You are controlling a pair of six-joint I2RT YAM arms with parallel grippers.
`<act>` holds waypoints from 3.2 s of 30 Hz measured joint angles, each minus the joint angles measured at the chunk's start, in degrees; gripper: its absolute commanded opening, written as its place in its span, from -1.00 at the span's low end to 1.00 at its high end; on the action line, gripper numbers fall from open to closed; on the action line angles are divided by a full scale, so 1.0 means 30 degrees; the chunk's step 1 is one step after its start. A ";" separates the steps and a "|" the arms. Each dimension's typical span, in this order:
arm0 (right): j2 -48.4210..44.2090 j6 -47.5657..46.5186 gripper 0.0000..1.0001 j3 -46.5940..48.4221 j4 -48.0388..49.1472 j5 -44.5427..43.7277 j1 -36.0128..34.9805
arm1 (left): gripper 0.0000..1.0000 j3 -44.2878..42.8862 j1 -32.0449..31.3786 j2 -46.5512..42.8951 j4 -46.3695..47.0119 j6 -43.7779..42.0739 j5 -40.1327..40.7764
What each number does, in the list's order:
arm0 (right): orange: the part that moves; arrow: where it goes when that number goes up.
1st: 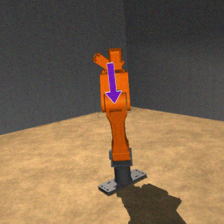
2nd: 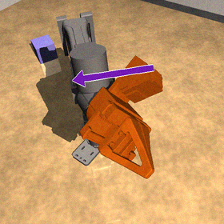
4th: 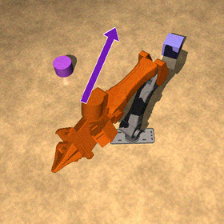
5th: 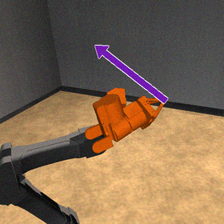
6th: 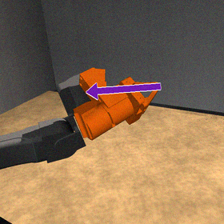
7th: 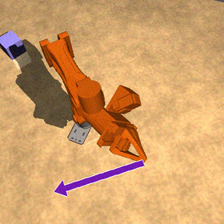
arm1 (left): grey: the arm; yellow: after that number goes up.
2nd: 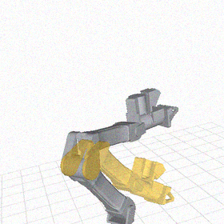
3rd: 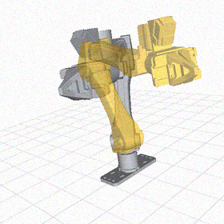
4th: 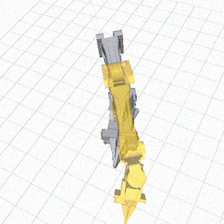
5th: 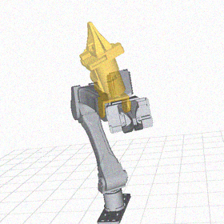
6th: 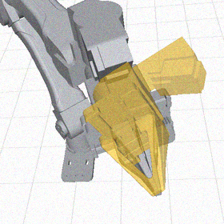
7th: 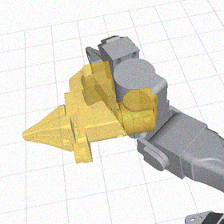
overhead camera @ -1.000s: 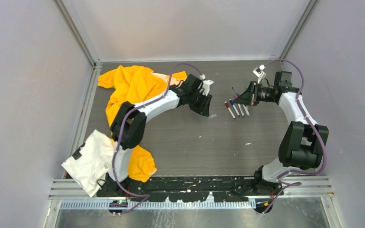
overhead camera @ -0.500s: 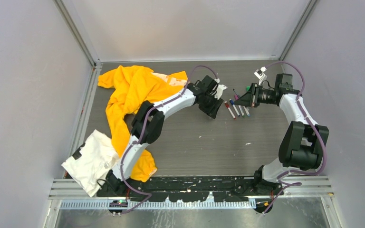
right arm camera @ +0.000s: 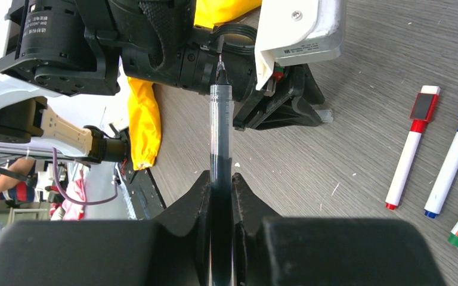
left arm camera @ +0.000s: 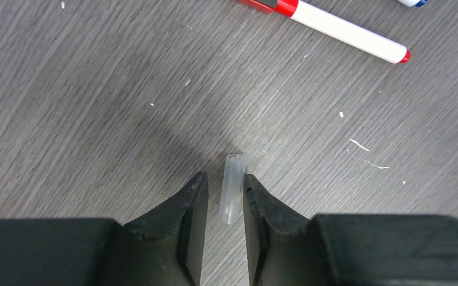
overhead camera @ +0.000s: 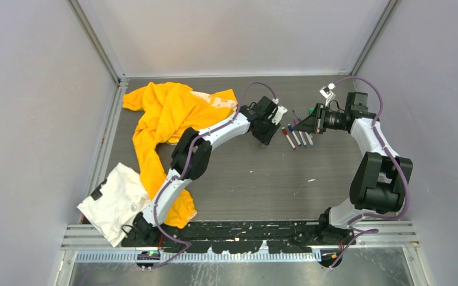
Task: Insert the pens into the pen caps
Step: Insert the pen cap onto the pen.
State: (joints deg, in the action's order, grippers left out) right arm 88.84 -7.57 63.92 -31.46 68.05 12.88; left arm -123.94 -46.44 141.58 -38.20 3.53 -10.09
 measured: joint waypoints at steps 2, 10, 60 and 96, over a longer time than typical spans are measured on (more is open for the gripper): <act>0.0000 0.0058 -0.97 -0.0015 0.0066 0.0022 0.0000 | -0.52 -0.0051 -0.0124 0.0022 -0.0080 -0.0066 0.0386; 0.0000 0.0211 -0.97 -0.0240 0.0291 0.0102 0.0000 | -0.96 -0.0036 -0.0794 -0.0044 -0.0874 -0.0168 0.3206; 0.2186 0.4663 -0.97 -0.0758 0.3789 -0.8925 -1.3391 | -0.99 2.7598 0.4444 -1.7901 1.9431 3.0221 0.6018; 0.2776 0.6113 -0.97 0.0087 0.4561 -0.9530 -1.3384 | -0.99 2.7649 0.3672 -1.7901 1.9649 3.1350 0.6360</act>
State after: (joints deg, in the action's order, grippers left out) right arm 97.17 10.76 64.18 -17.78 39.46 -27.27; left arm -40.99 -35.42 87.88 20.75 97.58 8.99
